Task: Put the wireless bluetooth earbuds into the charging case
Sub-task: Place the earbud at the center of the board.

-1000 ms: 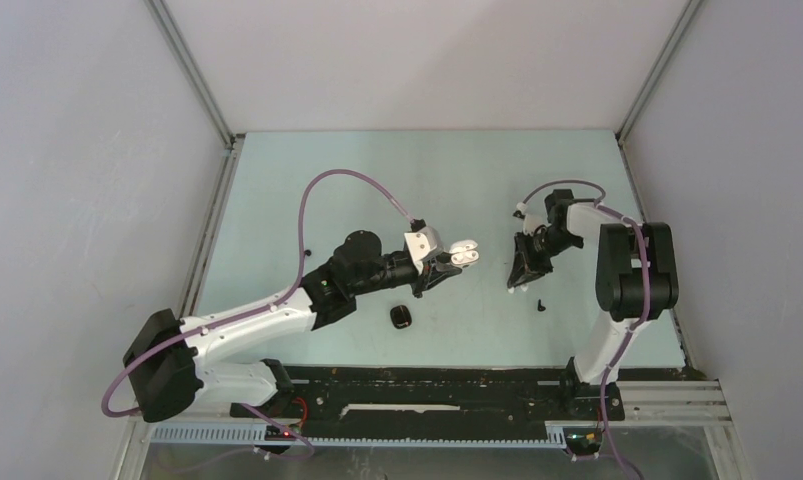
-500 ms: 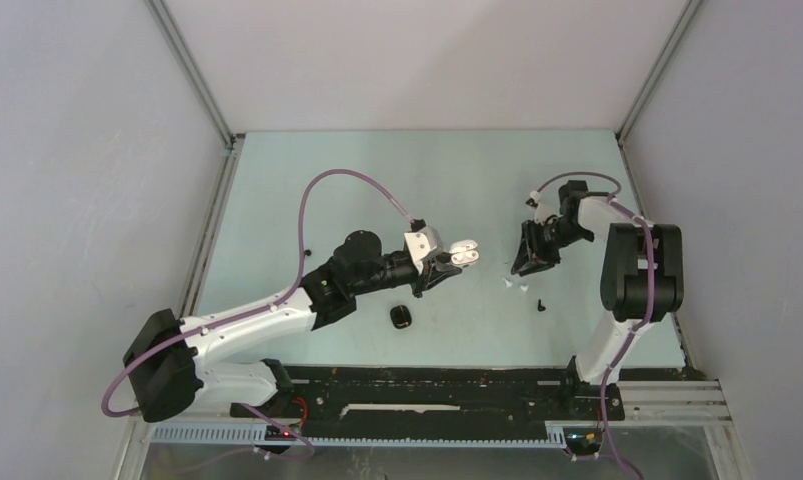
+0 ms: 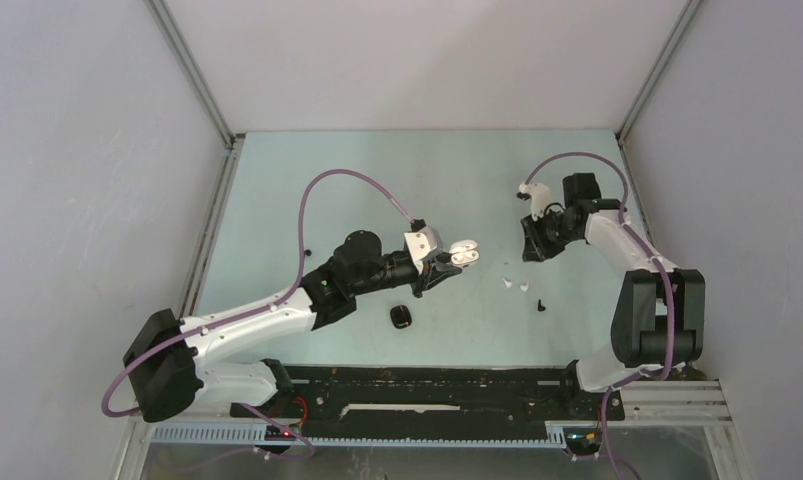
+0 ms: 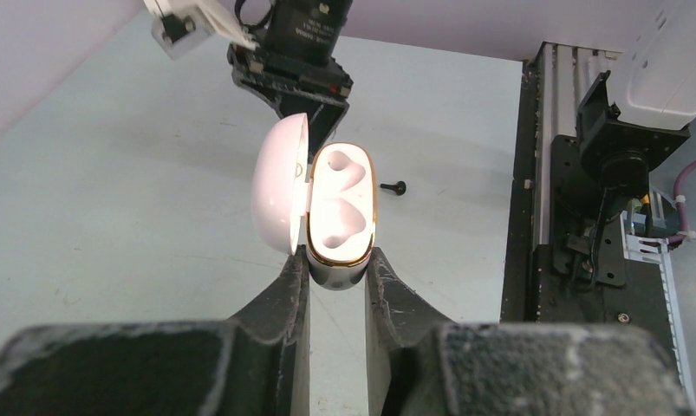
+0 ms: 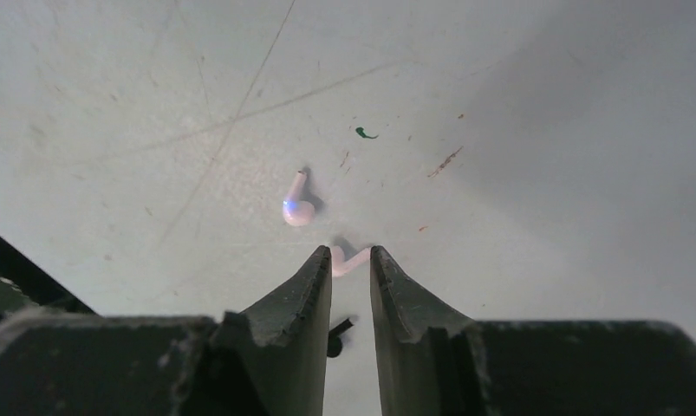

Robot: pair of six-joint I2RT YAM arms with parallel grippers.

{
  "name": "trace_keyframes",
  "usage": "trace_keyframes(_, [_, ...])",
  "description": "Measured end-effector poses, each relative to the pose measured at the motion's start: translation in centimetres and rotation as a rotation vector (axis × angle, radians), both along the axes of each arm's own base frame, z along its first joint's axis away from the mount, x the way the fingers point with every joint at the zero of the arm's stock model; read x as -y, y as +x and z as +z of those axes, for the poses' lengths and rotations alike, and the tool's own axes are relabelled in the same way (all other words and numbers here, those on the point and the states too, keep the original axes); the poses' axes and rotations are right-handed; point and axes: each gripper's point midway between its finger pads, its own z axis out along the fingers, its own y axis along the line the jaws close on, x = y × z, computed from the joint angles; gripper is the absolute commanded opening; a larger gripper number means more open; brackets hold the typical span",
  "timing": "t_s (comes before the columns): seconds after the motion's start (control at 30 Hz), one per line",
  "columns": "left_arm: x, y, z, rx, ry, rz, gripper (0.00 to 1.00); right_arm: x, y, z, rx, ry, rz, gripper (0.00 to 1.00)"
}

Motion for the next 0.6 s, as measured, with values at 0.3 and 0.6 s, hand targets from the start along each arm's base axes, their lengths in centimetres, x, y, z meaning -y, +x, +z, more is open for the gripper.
trace_keyframes(0.3, [-0.1, 0.1, 0.0, 0.000, 0.000, 0.003, 0.00, -0.1, -2.3, -2.8, 0.127, -0.093, 0.256, 0.30])
trace_keyframes(0.6, [-0.2, 0.4, 0.0, 0.000, 0.000, 0.015, 0.00, -1.3, -3.4, -2.2, 0.356, -0.111, 0.542, 0.32])
